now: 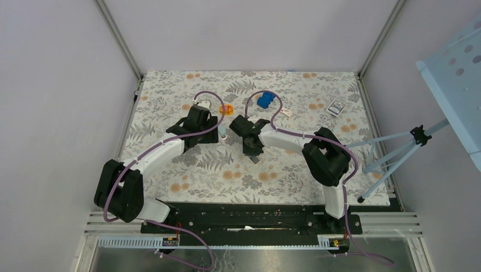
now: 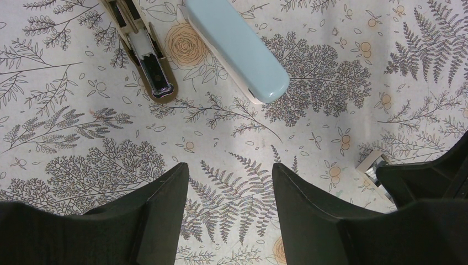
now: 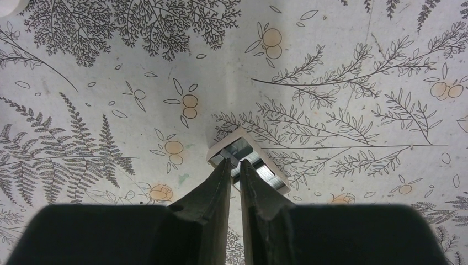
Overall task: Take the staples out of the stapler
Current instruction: Adjust the staple in the staple box.
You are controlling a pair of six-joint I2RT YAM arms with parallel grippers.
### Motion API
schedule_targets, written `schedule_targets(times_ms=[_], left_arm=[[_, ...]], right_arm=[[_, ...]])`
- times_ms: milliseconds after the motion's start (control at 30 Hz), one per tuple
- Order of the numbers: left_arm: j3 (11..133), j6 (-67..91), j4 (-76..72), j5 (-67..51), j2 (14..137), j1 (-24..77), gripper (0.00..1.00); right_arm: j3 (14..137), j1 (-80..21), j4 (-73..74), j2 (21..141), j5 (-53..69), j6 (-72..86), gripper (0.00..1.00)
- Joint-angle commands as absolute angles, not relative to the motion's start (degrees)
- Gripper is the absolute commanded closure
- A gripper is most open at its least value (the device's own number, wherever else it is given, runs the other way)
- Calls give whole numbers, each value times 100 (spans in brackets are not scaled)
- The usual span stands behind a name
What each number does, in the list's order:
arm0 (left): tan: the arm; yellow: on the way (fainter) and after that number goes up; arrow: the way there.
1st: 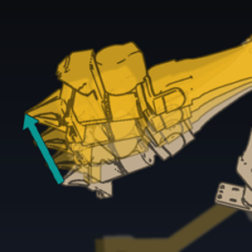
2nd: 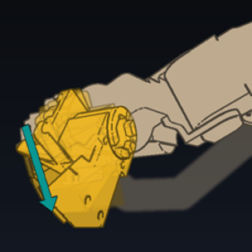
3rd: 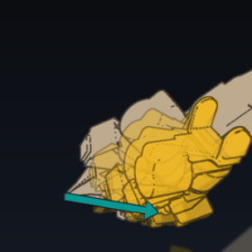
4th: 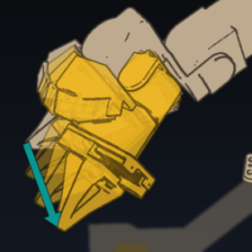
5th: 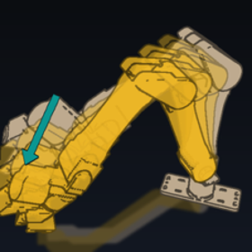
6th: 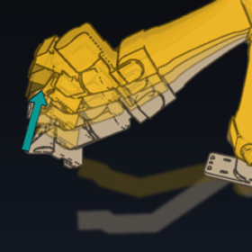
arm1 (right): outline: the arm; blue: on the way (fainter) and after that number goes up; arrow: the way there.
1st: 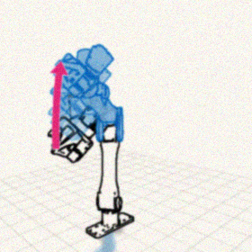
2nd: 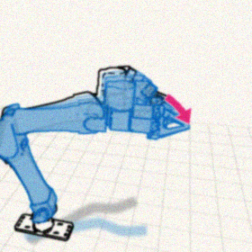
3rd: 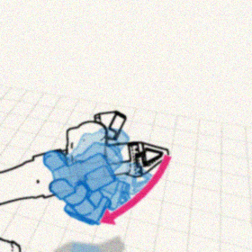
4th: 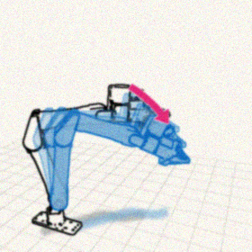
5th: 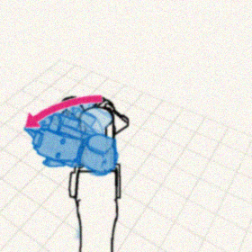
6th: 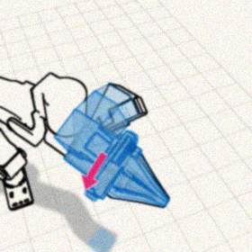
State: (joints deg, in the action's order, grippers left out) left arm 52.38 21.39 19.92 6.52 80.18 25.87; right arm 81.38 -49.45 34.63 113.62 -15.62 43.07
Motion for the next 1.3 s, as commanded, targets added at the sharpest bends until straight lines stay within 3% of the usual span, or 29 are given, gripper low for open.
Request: schedule_targets(times_ms=[0, 333, 567, 967, 1267], left_arm=[[5458, 2083, 1845, 769, 7945, 2610, 38], [5458, 2083, 1838, 782, 7955, 2610, 38], [5458, 2083, 1837, 799, 7962, 2619, 38], [5467, 2079, 1838, 799, 7963, 2619, 38], [5467, 2074, 1837, 822, 7947, 2628, 38]], right_arm=[[8229, -4966, 3604, 11005, -1783, 4280, 82], [8215, -4857, 3491, 10853, -1916, 3768, 82], [7926, -4606, 2711, 10651, -394, 2124, 71], [8128, -4253, 2863, 11101, 881, 1218, 71], [8103, -4188, 2870, 11291, 967, 1186, 69]])
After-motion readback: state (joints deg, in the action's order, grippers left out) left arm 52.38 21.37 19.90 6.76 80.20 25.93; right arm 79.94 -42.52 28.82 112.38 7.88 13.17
